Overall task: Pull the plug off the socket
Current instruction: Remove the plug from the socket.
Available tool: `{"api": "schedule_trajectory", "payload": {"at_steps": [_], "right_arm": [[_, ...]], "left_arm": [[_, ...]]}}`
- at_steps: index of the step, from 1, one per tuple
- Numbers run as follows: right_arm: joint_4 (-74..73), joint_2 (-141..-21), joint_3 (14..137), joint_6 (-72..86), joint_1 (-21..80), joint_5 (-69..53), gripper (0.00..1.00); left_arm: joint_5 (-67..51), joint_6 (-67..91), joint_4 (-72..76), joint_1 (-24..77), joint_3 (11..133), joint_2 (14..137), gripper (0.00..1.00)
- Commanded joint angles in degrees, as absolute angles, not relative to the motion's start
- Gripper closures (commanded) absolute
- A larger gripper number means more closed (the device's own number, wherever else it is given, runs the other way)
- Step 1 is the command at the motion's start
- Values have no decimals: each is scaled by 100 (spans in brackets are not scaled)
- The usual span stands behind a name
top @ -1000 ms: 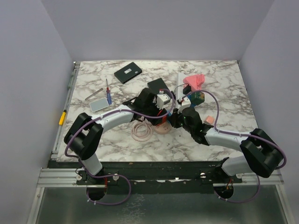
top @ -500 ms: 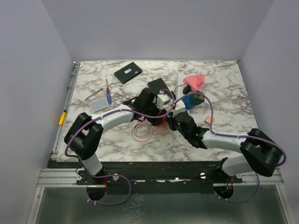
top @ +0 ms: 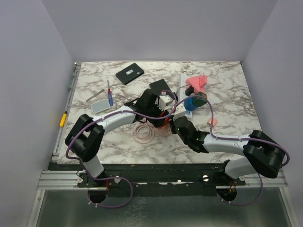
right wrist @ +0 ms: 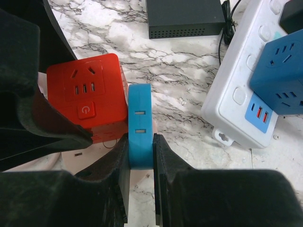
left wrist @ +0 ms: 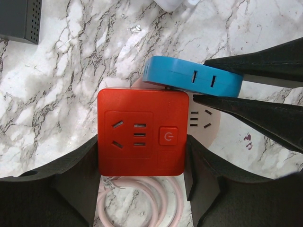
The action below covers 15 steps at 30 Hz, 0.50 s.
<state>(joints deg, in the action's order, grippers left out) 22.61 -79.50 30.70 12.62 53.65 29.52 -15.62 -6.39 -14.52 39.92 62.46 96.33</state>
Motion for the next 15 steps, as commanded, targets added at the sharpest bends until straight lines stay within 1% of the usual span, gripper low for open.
{"api": "schedule_trajectory", "payload": {"at_steps": [1,8,15], "right_arm": [[2544,-7985,3323,1516,5528,2782,100],[2562,-7992,3322,1600,5528,2765,100],[2374,-7830,3322,1743,5527,3311,100]], "left_arm": [[-763,-580,-2364,3919,5924,10158,100],[-763,-581,-2361,3913,5924,10157,100],[-746,-586,-2373,3916,5924,10160,100]]}}
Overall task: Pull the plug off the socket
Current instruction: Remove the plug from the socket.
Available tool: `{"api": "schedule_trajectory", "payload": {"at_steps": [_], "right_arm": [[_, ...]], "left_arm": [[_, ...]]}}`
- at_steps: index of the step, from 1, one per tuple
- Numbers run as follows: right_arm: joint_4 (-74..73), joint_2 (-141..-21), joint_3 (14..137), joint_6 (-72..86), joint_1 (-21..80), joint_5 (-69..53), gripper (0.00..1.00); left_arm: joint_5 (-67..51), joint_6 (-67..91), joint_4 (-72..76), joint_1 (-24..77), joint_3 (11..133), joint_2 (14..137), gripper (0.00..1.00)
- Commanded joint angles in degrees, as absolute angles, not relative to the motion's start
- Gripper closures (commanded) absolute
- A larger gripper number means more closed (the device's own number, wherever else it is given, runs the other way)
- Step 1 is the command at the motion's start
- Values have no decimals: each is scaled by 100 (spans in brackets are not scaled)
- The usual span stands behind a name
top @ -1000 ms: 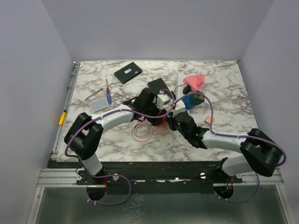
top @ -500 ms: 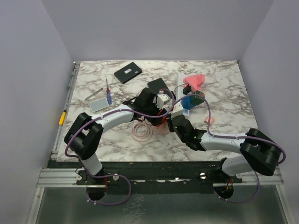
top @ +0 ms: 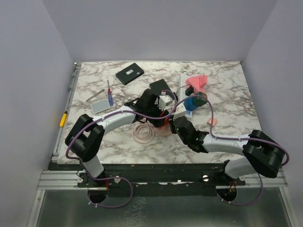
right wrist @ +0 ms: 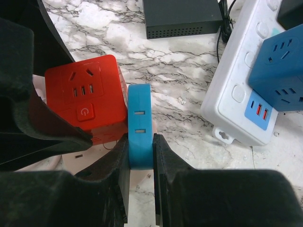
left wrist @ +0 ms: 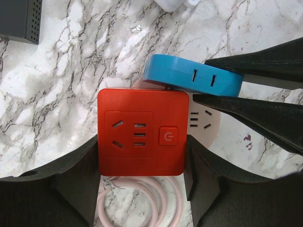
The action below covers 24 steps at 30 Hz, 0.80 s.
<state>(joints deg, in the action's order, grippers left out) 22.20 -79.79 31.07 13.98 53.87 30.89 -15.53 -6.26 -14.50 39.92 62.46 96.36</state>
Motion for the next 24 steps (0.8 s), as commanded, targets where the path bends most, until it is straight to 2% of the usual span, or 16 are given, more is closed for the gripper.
{"api": "schedule_trajectory", "payload": {"at_steps": [1,18,24], "right_arm": [[2384,-7783,3299,1731,5526,3320,100],[2416,-7694,3260,1816,5520,3604,100],[2499,-7743,3175,2025,5362,3314,100]], "left_arm": [[-743,-581,-2373,3919,5928,10165,100],[-727,-580,-2391,3912,5940,10200,100],[-736,-587,-2399,3912,5933,10206,100]]}}
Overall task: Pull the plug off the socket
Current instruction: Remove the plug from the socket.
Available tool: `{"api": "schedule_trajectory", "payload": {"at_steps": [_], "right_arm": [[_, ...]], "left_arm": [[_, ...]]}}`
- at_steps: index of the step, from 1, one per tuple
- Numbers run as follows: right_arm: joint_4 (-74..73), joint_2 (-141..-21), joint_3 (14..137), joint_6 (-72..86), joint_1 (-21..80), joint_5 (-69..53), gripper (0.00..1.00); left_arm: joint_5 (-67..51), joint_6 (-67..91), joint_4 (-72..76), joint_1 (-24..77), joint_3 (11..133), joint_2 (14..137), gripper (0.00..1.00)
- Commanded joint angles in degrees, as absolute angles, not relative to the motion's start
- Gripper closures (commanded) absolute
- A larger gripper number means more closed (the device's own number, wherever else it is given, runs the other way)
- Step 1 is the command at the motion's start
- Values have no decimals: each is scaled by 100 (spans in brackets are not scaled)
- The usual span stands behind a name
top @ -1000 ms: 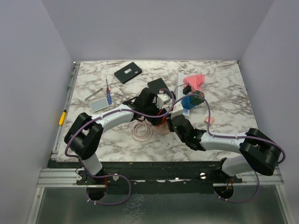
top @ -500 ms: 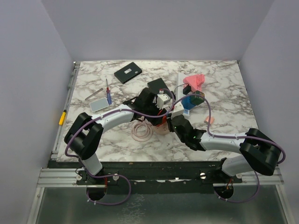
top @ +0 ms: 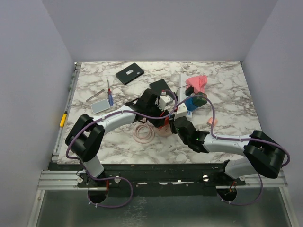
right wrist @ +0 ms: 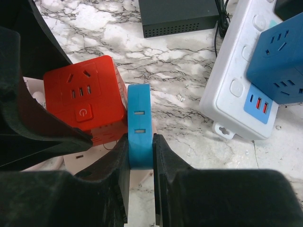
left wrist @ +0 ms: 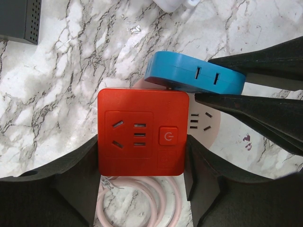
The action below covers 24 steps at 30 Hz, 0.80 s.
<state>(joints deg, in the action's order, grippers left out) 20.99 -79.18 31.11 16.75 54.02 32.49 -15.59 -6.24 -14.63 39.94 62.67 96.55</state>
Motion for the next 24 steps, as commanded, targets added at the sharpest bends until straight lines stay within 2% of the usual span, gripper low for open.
{"api": "schedule_trajectory", "payload": {"at_steps": [1,13,24], "right_arm": [[2512,-7710,3138,2070,5309,3231,100],[2559,-7493,2894,2446,4729,2550,100],[2610,-7308,2874,2417,4702,2402,100]], "left_arm": [[-737,-593,-2399,3915,5933,10209,100],[-745,-590,-2407,3915,5941,10206,100],[-723,-589,-2416,3924,5950,10254,100]]}}
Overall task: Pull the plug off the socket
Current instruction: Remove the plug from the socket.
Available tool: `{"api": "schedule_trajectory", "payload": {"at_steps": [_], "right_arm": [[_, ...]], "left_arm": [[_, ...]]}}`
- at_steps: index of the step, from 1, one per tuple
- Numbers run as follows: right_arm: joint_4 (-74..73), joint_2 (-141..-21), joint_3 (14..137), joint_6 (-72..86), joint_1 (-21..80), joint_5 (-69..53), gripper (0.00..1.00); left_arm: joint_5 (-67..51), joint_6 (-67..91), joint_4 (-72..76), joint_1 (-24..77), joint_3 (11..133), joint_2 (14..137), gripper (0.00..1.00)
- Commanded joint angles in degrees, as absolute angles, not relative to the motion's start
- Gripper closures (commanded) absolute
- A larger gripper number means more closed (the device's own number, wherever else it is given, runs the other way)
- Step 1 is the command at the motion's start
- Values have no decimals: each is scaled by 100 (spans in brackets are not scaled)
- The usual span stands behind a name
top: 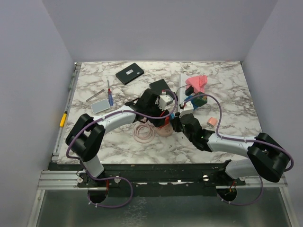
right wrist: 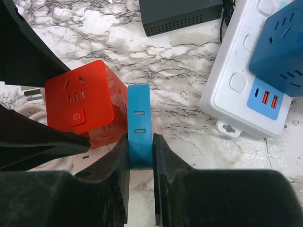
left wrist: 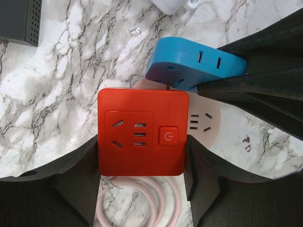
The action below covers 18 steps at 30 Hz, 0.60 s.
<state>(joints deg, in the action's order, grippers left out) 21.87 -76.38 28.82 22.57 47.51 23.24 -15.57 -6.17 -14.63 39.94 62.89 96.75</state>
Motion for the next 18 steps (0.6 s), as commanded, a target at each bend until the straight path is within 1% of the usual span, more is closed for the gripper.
{"api": "schedule_trajectory", "payload": {"at_steps": [1,18], "right_arm": [[2617,-7276,2867,2397,4702,2402,100],[2834,-7122,2774,2154,4702,2327,100]], "left_arm": [[-713,-594,-2417,3920,5950,10257,100],[-718,-604,-2442,3945,5959,10316,100]]}}
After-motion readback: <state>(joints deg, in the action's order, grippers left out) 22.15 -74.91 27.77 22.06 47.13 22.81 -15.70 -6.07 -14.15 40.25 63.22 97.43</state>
